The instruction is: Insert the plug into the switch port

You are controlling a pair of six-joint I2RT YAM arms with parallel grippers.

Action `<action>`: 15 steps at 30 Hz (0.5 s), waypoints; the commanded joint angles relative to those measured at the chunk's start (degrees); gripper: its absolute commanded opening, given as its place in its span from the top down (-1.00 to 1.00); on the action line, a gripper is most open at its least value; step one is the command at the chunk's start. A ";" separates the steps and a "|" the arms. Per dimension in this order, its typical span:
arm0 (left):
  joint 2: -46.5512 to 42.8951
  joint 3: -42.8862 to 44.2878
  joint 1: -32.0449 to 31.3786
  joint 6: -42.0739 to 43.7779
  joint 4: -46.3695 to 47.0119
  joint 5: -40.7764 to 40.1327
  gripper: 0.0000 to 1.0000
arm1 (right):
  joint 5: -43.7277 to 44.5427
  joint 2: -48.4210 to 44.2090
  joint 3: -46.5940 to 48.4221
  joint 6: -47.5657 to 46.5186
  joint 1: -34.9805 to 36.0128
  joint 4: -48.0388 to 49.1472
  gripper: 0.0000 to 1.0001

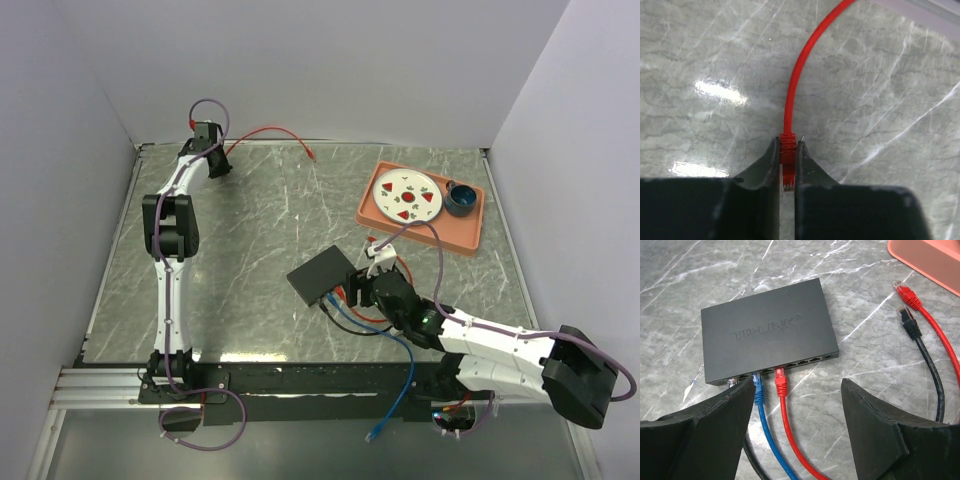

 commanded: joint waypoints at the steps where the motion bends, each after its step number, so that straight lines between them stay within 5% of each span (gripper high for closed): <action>1: 0.28 1.60 -0.22 -0.02 -0.02 0.75 0.98 | 1.49 -2.52 -1.33 1.29 -0.46 0.36 -0.54; 15: -16.30 0.80 -0.13 -5.12 3.05 11.91 0.99 | 1.41 -10.42 -2.47 2.17 -0.54 -4.03 -0.54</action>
